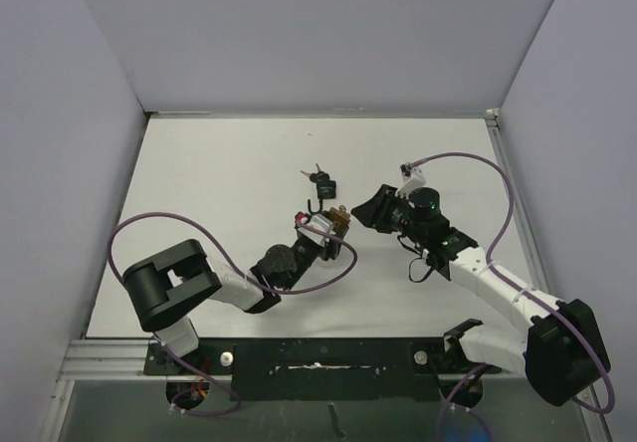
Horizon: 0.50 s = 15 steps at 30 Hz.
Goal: Unlock with the key
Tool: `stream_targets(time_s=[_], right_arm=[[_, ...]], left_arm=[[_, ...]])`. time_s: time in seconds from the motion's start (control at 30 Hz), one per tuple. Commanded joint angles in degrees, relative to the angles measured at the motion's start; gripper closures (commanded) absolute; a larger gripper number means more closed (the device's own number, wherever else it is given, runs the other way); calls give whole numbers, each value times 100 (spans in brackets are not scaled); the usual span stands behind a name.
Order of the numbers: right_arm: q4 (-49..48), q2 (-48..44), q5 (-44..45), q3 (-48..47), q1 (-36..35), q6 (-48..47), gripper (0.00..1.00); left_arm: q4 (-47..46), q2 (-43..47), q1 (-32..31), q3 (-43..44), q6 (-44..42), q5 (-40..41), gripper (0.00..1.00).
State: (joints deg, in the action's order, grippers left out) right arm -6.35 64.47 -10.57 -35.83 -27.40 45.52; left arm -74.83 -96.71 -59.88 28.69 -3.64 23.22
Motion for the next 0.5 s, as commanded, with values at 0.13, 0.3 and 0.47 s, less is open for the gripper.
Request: stream_targets(time_s=[0.13,0.3,0.47], right_arm=[[-484,-466,-105,-11,47,-252,61],[-726,-610,-283,84,51,-343,61],[-862,-462,-479,126,36,-425,60]], left_arm=[[-996,543,368,-227,878,-1343,100],[-1209,420,531,-305,1009,-1921,100],[-1210,357,556,-236,928,-2213,100]])
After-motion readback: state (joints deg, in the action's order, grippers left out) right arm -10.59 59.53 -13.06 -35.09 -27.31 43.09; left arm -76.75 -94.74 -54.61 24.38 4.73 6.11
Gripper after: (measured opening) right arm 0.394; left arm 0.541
